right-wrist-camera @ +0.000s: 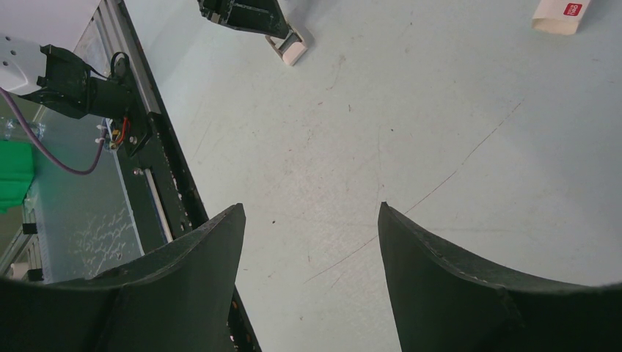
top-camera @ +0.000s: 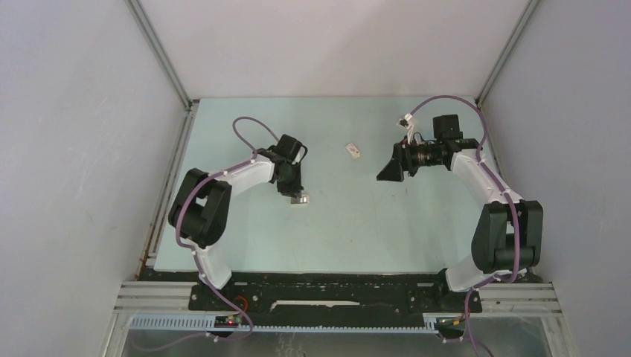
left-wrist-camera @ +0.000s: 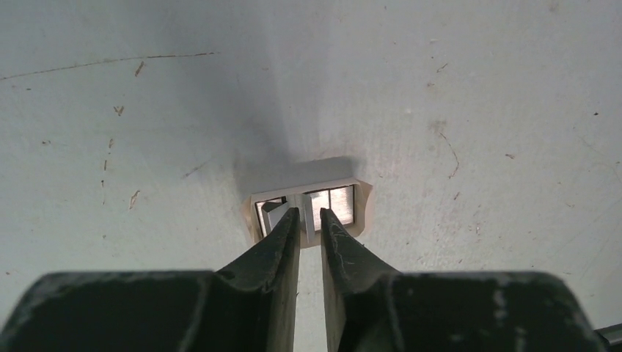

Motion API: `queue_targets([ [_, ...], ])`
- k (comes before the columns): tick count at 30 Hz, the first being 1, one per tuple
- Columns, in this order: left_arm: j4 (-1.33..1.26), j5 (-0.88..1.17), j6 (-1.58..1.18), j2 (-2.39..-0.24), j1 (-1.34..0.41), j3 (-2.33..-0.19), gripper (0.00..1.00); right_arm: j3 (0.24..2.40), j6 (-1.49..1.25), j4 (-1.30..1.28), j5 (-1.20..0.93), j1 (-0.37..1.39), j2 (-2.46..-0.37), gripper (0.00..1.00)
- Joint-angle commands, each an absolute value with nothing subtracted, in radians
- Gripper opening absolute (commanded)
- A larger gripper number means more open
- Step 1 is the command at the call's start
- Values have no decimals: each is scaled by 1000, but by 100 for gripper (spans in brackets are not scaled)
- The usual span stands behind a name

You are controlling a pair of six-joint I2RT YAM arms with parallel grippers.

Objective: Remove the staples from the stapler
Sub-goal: Adjust the staple in the staple box.

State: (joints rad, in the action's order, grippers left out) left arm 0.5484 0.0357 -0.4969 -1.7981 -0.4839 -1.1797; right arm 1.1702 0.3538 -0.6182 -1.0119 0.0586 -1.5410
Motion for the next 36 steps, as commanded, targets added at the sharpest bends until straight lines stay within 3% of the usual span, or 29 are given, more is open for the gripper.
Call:
queue_targets([
  [1, 532, 26, -504, -1809, -480, -1189, 21, 1170, 360, -614, -1029, 53, -1525, 76],
  [36, 545, 30, -515, -1790, -482, -1196, 4, 1170, 360, -617, -1029, 51, -1532, 76],
])
